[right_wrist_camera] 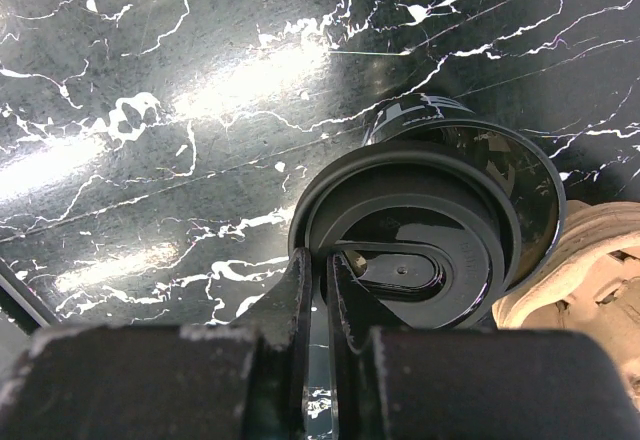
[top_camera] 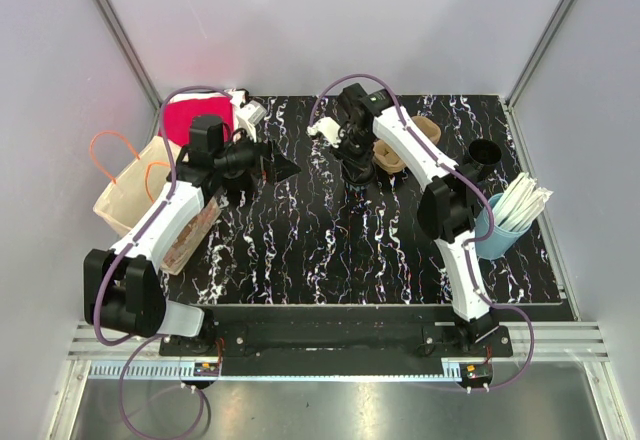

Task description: Pack the takeout coffee

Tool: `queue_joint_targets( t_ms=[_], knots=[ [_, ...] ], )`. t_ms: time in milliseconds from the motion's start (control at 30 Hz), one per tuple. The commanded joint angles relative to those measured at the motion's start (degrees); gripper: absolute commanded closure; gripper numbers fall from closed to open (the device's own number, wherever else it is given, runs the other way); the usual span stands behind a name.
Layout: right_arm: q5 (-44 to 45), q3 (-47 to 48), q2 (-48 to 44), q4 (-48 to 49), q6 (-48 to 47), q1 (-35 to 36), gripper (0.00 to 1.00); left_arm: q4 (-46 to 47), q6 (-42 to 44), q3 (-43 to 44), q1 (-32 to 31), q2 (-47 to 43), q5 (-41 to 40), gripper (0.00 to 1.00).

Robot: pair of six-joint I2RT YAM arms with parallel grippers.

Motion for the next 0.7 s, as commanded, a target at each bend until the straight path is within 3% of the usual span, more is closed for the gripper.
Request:
queue_joint_targets(
  t_ms=[0, 667],
  knots=[
    [1.89, -0.33, -1.34, -5.18, -0.27, 0.3, 1.0, 3.02, -0.48, 1.1, 0.01, 0.52, 1.8, 0.01],
    [2.24, 4.51, -0.02, -2.46, 1.05, 0.21, 1.0, 3.19, -0.39, 1.01, 0.01, 0.78, 1.89, 0.01]
  ],
)
